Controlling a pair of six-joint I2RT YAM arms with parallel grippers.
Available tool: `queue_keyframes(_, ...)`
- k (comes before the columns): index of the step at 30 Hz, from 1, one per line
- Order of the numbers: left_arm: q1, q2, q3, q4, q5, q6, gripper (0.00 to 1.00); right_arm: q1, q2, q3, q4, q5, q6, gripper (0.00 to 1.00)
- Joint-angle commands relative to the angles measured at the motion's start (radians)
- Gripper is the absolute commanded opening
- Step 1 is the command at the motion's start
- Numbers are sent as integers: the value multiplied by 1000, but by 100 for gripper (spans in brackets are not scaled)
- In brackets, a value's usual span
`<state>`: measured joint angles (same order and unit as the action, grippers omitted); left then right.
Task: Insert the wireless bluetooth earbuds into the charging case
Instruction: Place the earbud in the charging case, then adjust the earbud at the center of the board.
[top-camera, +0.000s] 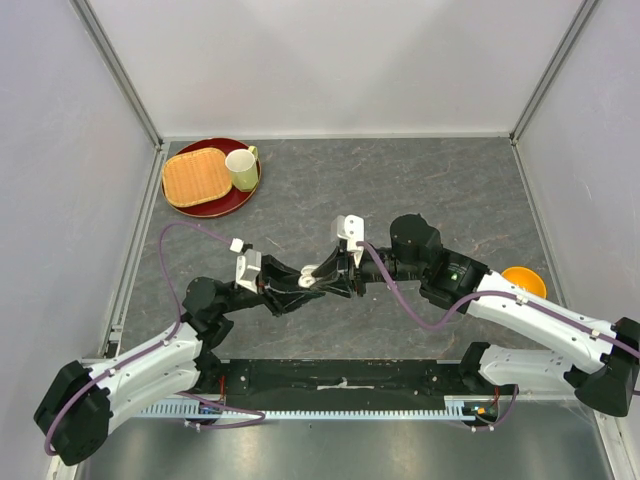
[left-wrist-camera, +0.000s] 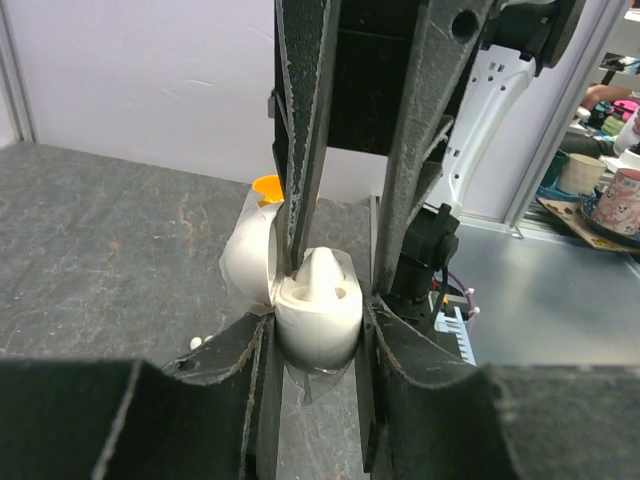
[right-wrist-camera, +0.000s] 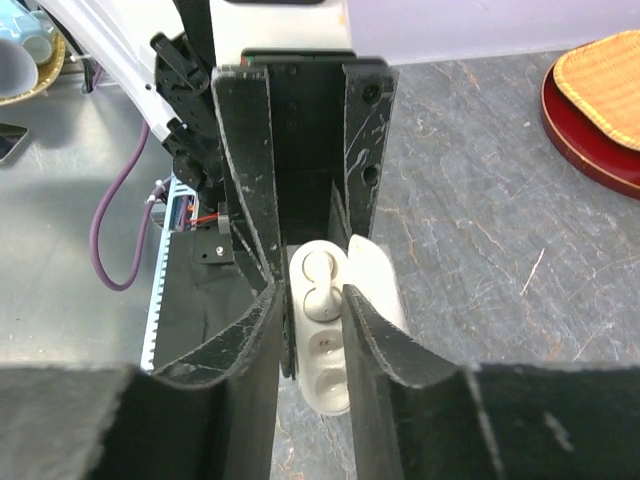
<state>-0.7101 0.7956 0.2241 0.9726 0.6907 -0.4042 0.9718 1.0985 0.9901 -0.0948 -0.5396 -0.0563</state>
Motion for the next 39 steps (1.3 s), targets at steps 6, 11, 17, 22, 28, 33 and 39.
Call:
queue_keyframes(6, 1, -16, 11, 78, -26, 33, 2, 5, -61, -5, 23, 87, 32, 45)
queue_keyframes(11, 1, -35, 1, 43, -39, 47, 2, 5, -115, -28, 125, 86, 53, 51)
queue_keyframes(17, 1, -75, -8, -26, -68, 77, 2, 5, -176, -30, 139, 99, 53, 57)
queue_keyframes(22, 0, -111, -15, -52, -86, 100, 2, 5, -275, -54, 129, 335, 90, 62)
queue_keyframes(28, 0, -168, -32, -94, -118, 100, 2, 5, -407, -125, 135, 875, 96, 98)
queue_keyframes(33, 0, -228, -45, -124, -137, 100, 2, -2, -440, -137, 61, 1098, 64, 98)
queue_keyframes(39, 1, -254, -28, -173, -131, 108, 2, -36, -404, -130, -80, 1164, 125, 98)
